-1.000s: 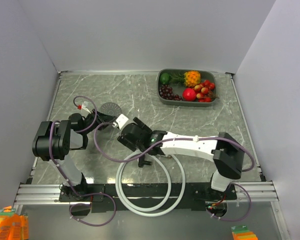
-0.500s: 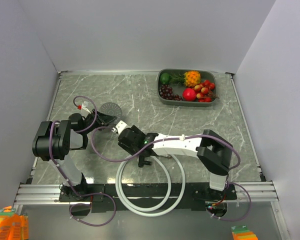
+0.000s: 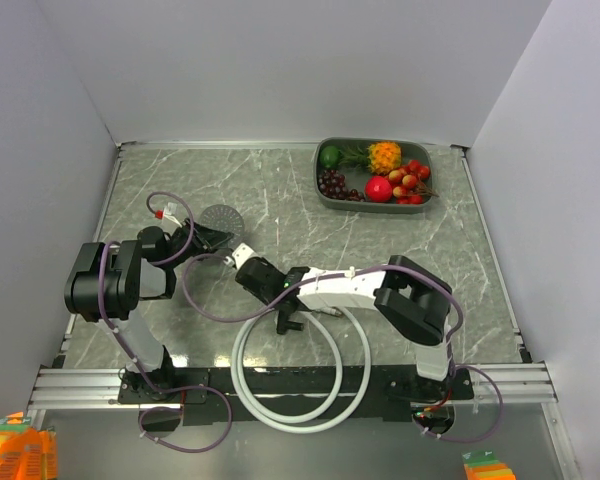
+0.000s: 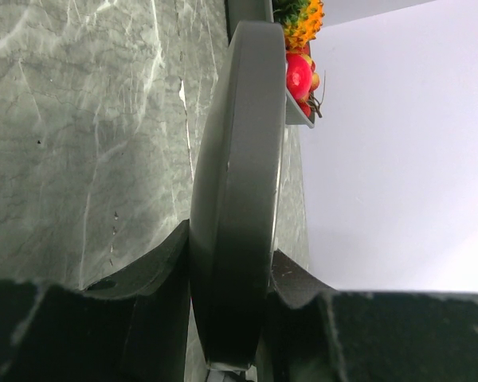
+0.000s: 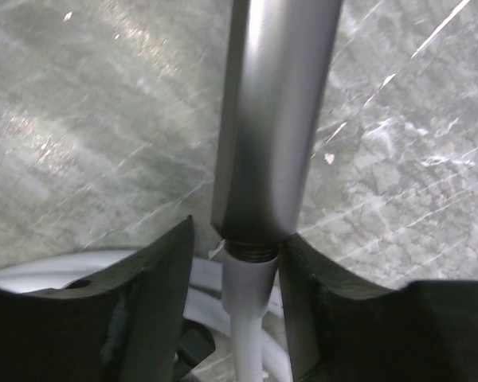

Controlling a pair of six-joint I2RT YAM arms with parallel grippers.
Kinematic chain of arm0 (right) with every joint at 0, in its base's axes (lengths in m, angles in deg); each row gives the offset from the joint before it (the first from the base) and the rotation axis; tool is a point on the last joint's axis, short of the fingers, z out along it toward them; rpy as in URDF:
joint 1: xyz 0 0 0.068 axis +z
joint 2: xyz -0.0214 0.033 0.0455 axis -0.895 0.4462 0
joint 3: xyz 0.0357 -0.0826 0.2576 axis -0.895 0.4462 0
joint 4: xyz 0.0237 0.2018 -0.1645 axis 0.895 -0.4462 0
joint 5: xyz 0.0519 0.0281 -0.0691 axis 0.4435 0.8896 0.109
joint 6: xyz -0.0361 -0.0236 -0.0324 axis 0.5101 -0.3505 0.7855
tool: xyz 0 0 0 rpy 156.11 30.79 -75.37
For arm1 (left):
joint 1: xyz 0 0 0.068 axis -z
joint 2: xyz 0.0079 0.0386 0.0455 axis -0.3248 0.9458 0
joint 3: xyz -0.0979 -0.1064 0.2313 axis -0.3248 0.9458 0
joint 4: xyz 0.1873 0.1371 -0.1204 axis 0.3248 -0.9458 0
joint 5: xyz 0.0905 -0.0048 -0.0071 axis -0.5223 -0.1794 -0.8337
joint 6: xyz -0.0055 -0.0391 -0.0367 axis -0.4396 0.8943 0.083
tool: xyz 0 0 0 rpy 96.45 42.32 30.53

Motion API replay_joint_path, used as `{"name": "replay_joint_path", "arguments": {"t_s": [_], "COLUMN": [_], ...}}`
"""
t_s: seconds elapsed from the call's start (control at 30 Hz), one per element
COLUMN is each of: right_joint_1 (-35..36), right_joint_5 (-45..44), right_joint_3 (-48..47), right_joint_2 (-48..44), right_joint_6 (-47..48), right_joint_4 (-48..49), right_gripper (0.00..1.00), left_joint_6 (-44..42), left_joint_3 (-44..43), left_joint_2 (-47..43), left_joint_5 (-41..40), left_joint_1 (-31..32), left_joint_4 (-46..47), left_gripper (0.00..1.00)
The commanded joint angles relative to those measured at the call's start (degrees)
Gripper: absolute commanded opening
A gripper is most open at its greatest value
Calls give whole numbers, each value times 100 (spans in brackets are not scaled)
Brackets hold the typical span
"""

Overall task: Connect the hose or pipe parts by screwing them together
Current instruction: Install the bathroom fixture on the pipeline.

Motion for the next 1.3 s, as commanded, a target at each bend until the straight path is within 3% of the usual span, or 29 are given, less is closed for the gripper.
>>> {"name": "replay_joint_path", "arguments": {"t_s": [0.0, 0.07, 0.17, 0.33, 0.7, 0.83, 1.0, 1.1, 1.17, 1.27], "right_joint_1": [-85, -102, -129, -427, -1816, -2071, -2387, -2545, -2625, -2651], "right_joint_5": [37, 116, 283, 1055, 5824, 6697, 7454, 7728, 7615, 6792], "right_joint_3": [50, 59, 76, 295, 1262, 1525, 1878, 1940, 1887, 1677], "right_joint_2": [-5, -14, -84, -487, -1042, -604, 37, 328, 355, -30], "right_joint_6": [-53, -97, -124, -150, -835, -1527, -2548, -3006, -2876, -1762], "right_joint_4": [266, 292, 327, 608, 2866, 3876, 5807, 6408, 6148, 4385], "right_gripper": [40, 30, 26, 25, 18, 18, 27, 33, 42, 75], "left_joint_6": [91, 91, 82, 126, 144, 144, 117, 135, 126, 126], "left_joint_3": [-109, -100, -109, -100, -126, -126, -153, -153, -153, -153], "left_joint_2": [-121, -112, -112, -104, -68, -95, -112, -86, -95, -139], "left_joint_5": [175, 183, 201, 245, 298, 315, 306, 298, 289, 280], "left_joint_1": [-23, -14, -14, -5, 21, 21, 30, 30, 30, 30], "left_joint_4": [437, 446, 437, 481, 525, 507, 481, 507, 490, 463], "left_gripper": [1, 1, 1, 1, 1, 1, 1, 1, 1, 1]}}
